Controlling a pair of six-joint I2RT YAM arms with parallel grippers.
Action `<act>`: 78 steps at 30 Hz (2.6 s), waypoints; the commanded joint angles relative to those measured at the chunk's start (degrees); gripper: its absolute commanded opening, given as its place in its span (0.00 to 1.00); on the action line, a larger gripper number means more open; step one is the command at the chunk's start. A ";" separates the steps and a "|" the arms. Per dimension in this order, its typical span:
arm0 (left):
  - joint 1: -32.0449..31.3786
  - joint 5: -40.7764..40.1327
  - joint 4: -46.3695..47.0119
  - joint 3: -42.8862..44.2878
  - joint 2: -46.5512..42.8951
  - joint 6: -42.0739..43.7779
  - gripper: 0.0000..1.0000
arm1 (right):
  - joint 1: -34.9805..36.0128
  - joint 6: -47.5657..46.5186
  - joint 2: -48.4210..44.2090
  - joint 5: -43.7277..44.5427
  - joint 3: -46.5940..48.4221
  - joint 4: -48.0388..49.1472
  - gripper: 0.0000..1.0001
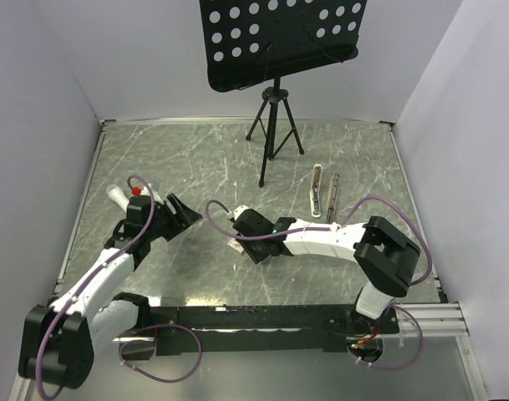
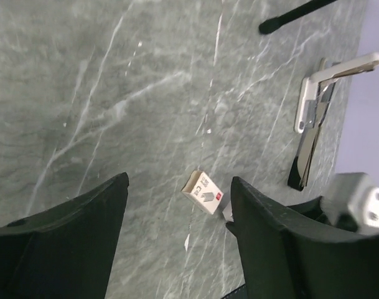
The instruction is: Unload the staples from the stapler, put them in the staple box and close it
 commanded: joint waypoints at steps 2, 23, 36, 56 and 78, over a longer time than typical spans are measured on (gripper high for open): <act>-0.14 4.88 10.11 -1.89 4.51 -1.98 0.68 | 0.56 -1.09 -0.70 -0.78 -0.04 3.45 0.35; -3.74 8.66 21.01 -1.98 20.69 -1.72 0.53 | 0.56 -0.39 3.87 -1.57 1.89 3.63 0.35; -8.13 8.22 23.56 -0.31 27.54 -1.54 0.49 | 0.56 -0.83 5.45 -1.31 2.95 4.94 0.35; -12.27 8.83 25.41 1.71 32.20 -0.75 0.46 | 0.56 -1.88 6.16 -2.80 2.68 7.23 0.35; -13.76 9.45 26.73 2.15 35.28 1.71 0.34 | 0.47 -5.40 4.05 -6.50 -3.03 12.24 0.35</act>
